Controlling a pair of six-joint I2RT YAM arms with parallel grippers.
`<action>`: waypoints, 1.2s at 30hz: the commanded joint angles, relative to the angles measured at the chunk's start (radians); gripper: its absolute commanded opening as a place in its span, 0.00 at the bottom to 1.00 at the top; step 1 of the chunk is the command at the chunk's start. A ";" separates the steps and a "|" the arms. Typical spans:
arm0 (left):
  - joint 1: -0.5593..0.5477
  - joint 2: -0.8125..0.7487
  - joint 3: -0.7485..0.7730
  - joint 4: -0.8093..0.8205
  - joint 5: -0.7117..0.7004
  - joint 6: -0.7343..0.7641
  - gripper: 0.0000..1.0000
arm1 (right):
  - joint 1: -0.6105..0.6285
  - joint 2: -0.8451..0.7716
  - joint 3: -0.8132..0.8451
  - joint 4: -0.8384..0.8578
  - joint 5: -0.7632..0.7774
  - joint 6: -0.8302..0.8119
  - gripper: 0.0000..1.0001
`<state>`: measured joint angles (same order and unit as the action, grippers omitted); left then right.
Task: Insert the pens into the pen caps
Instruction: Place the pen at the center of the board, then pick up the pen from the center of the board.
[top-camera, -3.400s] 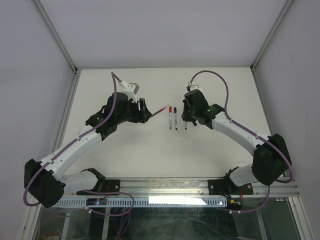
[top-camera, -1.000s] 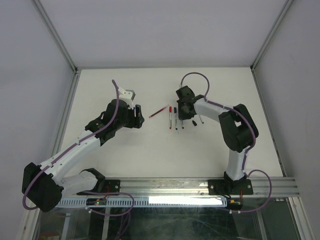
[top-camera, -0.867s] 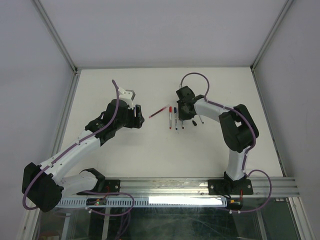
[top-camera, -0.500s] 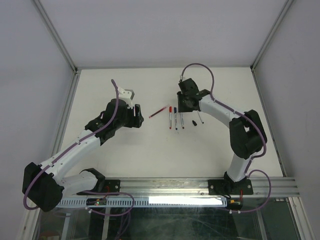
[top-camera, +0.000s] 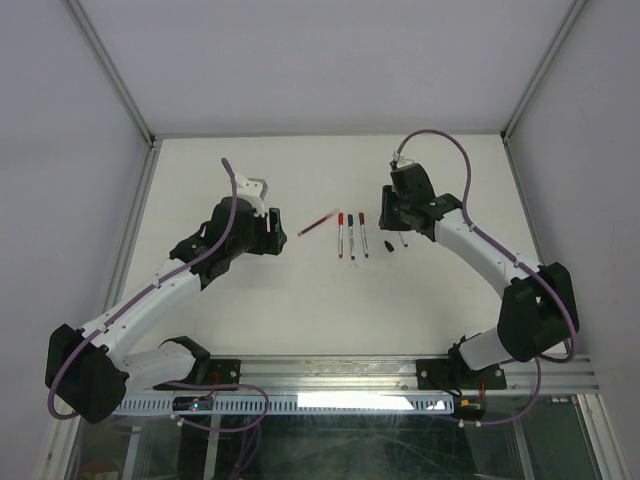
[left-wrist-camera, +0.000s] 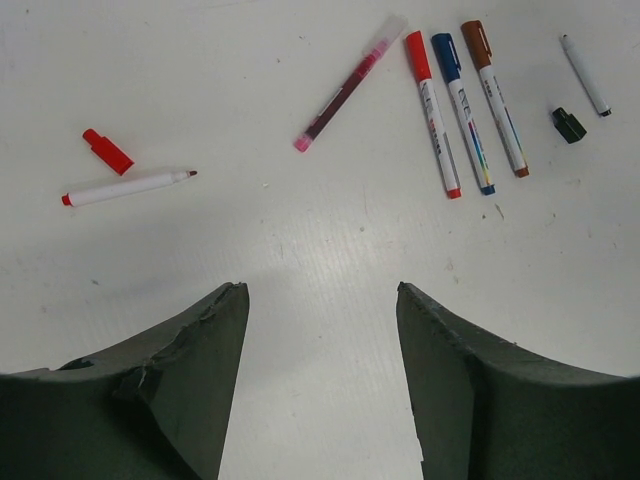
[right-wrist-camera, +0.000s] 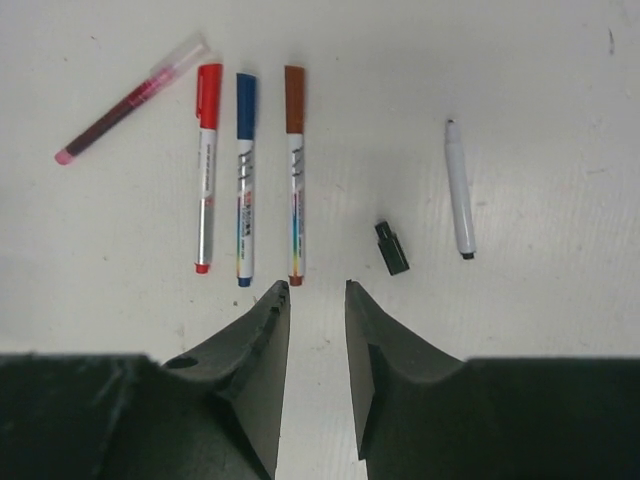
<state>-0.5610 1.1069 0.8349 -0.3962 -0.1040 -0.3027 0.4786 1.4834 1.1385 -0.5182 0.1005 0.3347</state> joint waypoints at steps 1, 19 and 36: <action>0.014 -0.003 -0.003 0.052 -0.001 0.002 0.62 | -0.022 -0.105 -0.062 0.011 0.001 0.014 0.31; 0.142 0.077 0.039 0.031 0.015 -0.039 0.61 | -0.026 -0.346 -0.290 0.071 -0.137 0.015 0.33; 0.180 0.099 0.036 0.045 0.041 -0.010 0.61 | -0.124 -0.231 -0.213 -0.007 -0.032 0.038 0.33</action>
<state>-0.3908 1.2400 0.8684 -0.3969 -0.0917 -0.3302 0.3912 1.1896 0.8394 -0.5255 0.0624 0.3817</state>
